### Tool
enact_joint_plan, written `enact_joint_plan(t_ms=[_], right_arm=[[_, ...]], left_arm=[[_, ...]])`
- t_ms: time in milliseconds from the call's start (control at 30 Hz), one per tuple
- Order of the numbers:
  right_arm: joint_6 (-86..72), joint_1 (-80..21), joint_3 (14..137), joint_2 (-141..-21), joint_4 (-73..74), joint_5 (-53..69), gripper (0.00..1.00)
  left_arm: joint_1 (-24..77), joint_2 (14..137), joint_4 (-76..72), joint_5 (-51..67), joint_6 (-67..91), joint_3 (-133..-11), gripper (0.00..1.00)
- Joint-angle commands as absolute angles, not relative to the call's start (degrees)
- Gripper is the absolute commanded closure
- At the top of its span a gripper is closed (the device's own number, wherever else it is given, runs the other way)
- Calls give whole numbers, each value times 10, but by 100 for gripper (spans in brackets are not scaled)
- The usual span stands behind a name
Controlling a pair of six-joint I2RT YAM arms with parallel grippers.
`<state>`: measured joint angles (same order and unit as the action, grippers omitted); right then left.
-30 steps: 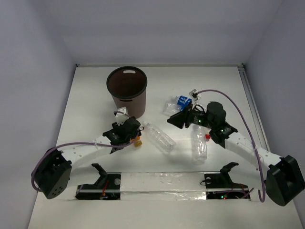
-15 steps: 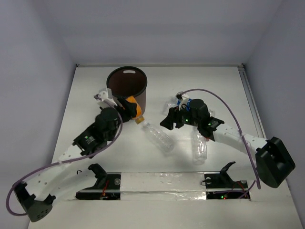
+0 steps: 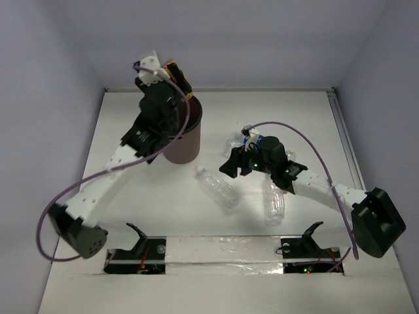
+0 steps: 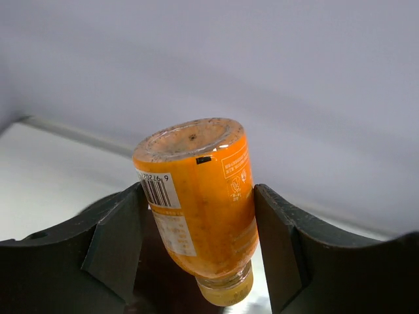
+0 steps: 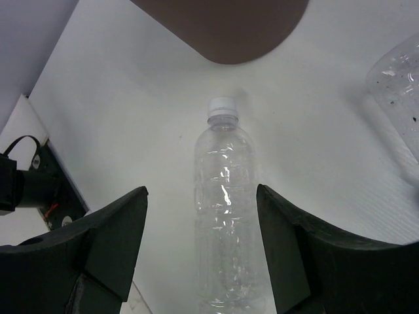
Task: Put the plastic bottles in the bin
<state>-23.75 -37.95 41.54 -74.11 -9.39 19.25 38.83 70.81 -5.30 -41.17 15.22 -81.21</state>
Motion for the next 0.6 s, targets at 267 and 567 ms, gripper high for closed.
enact_joint_plan(t_ms=[267,567], right_arm=[[-210,-408,443,-743,-79,157,27],[-196,-431,471,-784,-42,102,21]], left_arm=[[327,845,-163,-493,8,-773,60],[322,821,-110,-455,89,-781,16]])
